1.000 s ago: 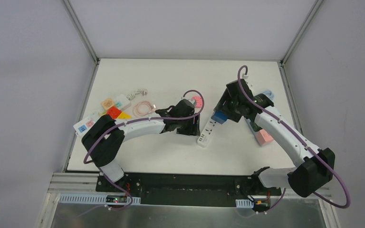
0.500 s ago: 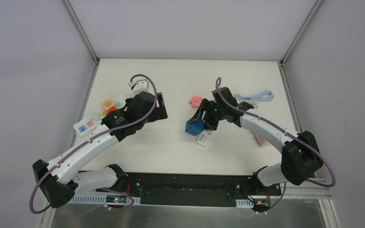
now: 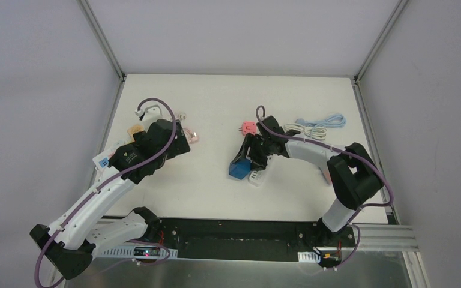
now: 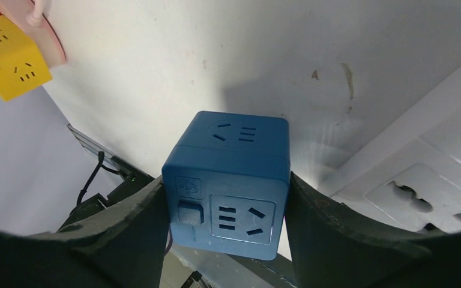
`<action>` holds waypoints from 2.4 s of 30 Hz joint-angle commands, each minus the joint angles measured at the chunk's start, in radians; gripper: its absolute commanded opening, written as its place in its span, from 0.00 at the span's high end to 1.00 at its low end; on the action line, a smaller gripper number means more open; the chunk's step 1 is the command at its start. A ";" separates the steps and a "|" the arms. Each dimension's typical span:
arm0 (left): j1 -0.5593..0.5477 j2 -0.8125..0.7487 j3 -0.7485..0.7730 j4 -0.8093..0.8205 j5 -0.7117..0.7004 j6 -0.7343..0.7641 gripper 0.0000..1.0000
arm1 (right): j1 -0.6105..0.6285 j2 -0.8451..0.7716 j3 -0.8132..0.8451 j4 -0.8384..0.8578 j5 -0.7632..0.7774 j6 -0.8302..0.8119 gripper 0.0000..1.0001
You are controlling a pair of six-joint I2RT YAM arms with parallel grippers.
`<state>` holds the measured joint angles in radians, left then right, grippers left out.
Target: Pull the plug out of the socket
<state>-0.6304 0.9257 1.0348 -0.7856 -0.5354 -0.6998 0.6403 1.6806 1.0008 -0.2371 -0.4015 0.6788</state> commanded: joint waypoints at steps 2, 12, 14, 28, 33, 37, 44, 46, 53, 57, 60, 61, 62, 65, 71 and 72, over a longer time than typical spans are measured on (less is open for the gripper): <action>0.055 0.012 -0.001 -0.082 0.026 -0.020 0.02 | -0.031 -0.016 0.038 -0.075 0.097 -0.042 0.19; 0.308 0.155 0.161 -0.219 0.122 0.017 0.02 | -0.055 -0.137 0.088 -0.220 0.264 -0.091 0.00; 0.359 0.203 0.208 -0.244 0.121 0.031 0.03 | -0.054 -0.173 0.098 -0.222 0.286 -0.094 0.00; 0.624 0.563 0.362 -0.260 0.134 0.012 0.08 | -0.063 -0.306 0.104 -0.219 0.360 -0.131 0.00; 0.653 0.667 0.385 -0.211 0.158 0.071 0.09 | -0.079 -0.310 0.091 -0.219 0.357 -0.148 0.00; 0.653 0.723 0.372 -0.247 0.177 0.026 0.08 | -0.102 -0.310 0.082 -0.220 0.348 -0.151 0.01; 0.653 0.731 0.265 -0.156 0.195 -0.022 0.10 | -0.140 -0.297 0.070 -0.226 0.308 -0.156 0.02; 0.653 0.734 0.257 -0.125 0.215 -0.013 0.11 | -0.145 -0.293 0.068 -0.229 0.301 -0.159 0.03; 0.653 0.722 0.201 -0.058 0.303 -0.015 0.25 | -0.159 -0.292 0.071 -0.241 0.294 -0.166 0.03; 0.652 0.689 0.138 -0.026 0.351 -0.030 0.38 | -0.163 -0.303 0.055 -0.242 0.294 -0.158 0.03; 0.648 0.672 0.100 -0.015 0.400 -0.037 0.44 | -0.164 -0.310 0.041 -0.241 0.289 -0.152 0.04; 0.642 0.663 0.083 -0.007 0.417 -0.040 0.46 | -0.164 -0.311 0.038 -0.240 0.285 -0.151 0.04; 0.635 0.648 0.067 -0.002 0.430 -0.042 0.47 | -0.163 -0.313 0.033 -0.241 0.282 -0.148 0.04; 0.582 0.612 0.029 0.007 0.447 -0.054 0.49 | -0.163 -0.316 0.024 -0.240 0.271 -0.140 0.05; 0.405 0.596 -0.004 -0.001 0.492 -0.114 0.49 | -0.162 -0.325 -0.004 -0.225 0.240 -0.116 0.05; 0.373 0.595 -0.012 0.009 0.507 -0.131 0.49 | -0.163 -0.326 -0.007 -0.225 0.238 -0.112 0.05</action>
<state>-0.1421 1.5162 1.0740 -0.7509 -0.1833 -0.7464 0.4812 1.3922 1.0096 -0.4683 -0.1356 0.5430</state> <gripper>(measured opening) 0.620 0.950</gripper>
